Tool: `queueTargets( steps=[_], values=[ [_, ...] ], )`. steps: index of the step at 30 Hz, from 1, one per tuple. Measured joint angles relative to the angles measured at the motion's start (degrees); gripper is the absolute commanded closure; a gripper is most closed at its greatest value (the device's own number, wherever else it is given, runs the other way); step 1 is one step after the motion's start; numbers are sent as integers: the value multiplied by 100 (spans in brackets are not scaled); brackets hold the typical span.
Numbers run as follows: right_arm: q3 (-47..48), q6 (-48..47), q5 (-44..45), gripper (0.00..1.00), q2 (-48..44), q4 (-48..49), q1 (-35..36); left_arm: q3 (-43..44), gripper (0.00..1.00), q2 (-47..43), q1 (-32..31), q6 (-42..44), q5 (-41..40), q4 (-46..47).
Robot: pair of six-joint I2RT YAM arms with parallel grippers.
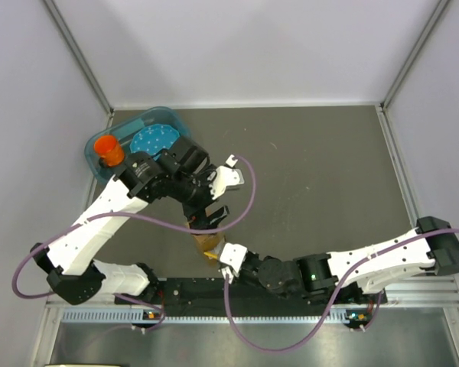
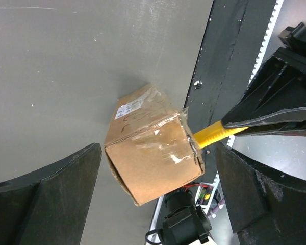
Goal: Unpack the express box
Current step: Cut the express box at the center of the board.
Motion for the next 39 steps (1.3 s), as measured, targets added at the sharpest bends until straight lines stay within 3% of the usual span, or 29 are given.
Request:
queueTargets(
  steps=[15, 39],
  values=[
    [59, -251, -632, 100, 603, 442, -448, -297, 1, -424, -31, 125, -310, -4],
    [101, -15, -793, 100, -81, -321, -391, -710, 1, -313, -31, 446, 11, 291]
  ],
)
